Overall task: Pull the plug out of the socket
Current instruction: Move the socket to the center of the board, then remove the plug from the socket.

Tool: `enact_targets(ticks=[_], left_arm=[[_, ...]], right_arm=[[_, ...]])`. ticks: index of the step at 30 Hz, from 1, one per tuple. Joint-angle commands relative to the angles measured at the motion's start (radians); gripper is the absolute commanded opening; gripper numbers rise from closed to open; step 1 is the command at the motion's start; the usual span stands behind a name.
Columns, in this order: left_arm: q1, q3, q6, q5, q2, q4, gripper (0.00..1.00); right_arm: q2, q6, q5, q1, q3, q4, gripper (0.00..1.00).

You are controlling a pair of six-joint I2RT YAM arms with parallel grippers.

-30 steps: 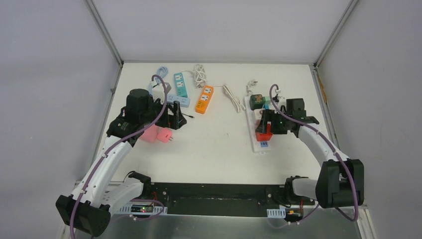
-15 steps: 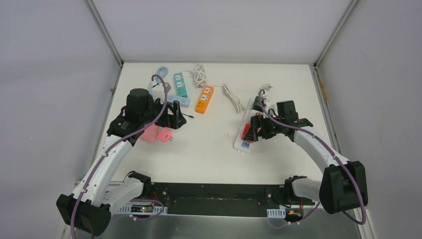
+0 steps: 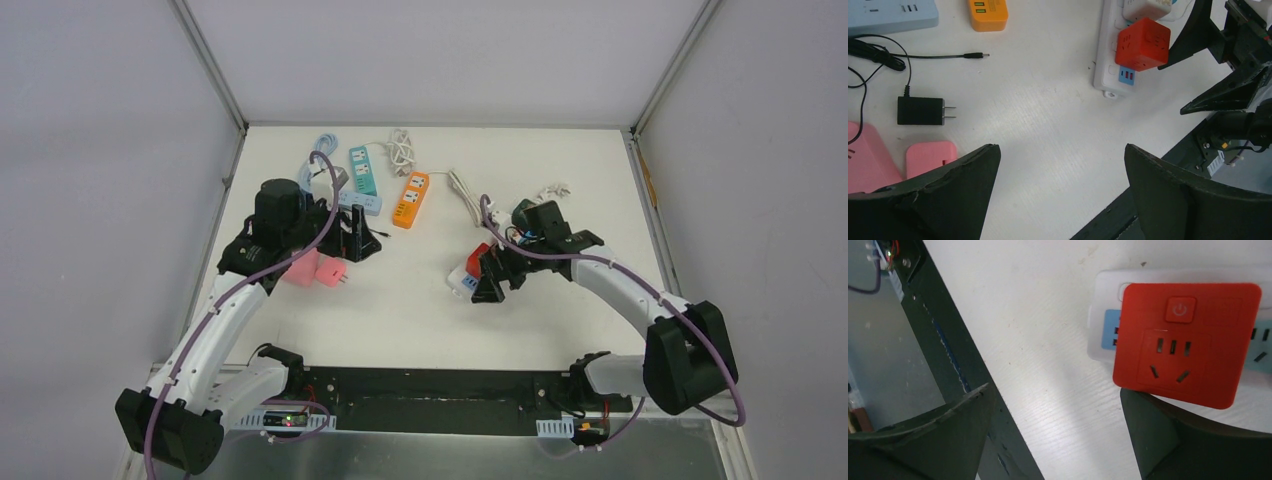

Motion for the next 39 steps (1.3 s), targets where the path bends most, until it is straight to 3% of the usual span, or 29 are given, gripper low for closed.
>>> enact_targets(ticks=[1,5,8,12,14,18,21,24,26,31,36,39], left_arm=[[0.017,-0.026,-0.061,0.115,-0.041,0.143,0.99],[0.021,-0.065,-0.136,0.138,-0.07,0.234,0.99],[0.021,-0.125,-0.281,0.174,-0.078,0.38,0.99],[0.021,-0.234,-0.544,0.149,-0.056,0.606,0.99],[0.02,-0.282,-0.651,0.205,-0.013,0.764,0.99],[0.008,-0.351,-0.776,0.243,0.028,0.927,0.99],[-0.049,-0.354,-0.69,0.174,-0.004,0.838,0.99],[-0.191,-0.305,-0.488,-0.021,-0.043,0.624,0.99],[-0.292,-0.295,-0.4,-0.132,-0.041,0.578,0.99],[-0.475,-0.31,-0.262,-0.261,0.014,0.659,0.99],[-0.679,-0.37,-0.041,-0.375,0.087,0.889,0.99],[-0.77,-0.374,0.053,-0.46,0.132,0.938,0.99]], right_arm=[[-0.032,-0.355,-0.09,-0.002,0.157,-0.246,1.0],[-0.099,-0.547,-0.145,-0.081,0.197,-0.438,1.0],[-0.126,-0.589,-0.188,-0.133,0.227,-0.512,1.0],[-0.154,-0.576,-0.172,-0.165,0.261,-0.514,1.0],[-0.161,-0.539,-0.141,-0.167,0.276,-0.491,1.0],[-0.149,-0.499,-0.072,-0.168,0.325,-0.471,1.0],[-0.1,-0.482,-0.069,-0.168,0.419,-0.515,1.0],[-0.063,-0.48,-0.101,-0.169,0.489,-0.541,1.0],[-0.07,-0.466,-0.099,-0.169,0.493,-0.5,1.0],[-0.102,-0.427,-0.012,-0.202,0.462,-0.422,1.0],[-0.131,-0.368,-0.024,-0.273,0.361,-0.335,1.0],[-0.14,-0.343,-0.034,-0.303,0.332,-0.305,1.0]])
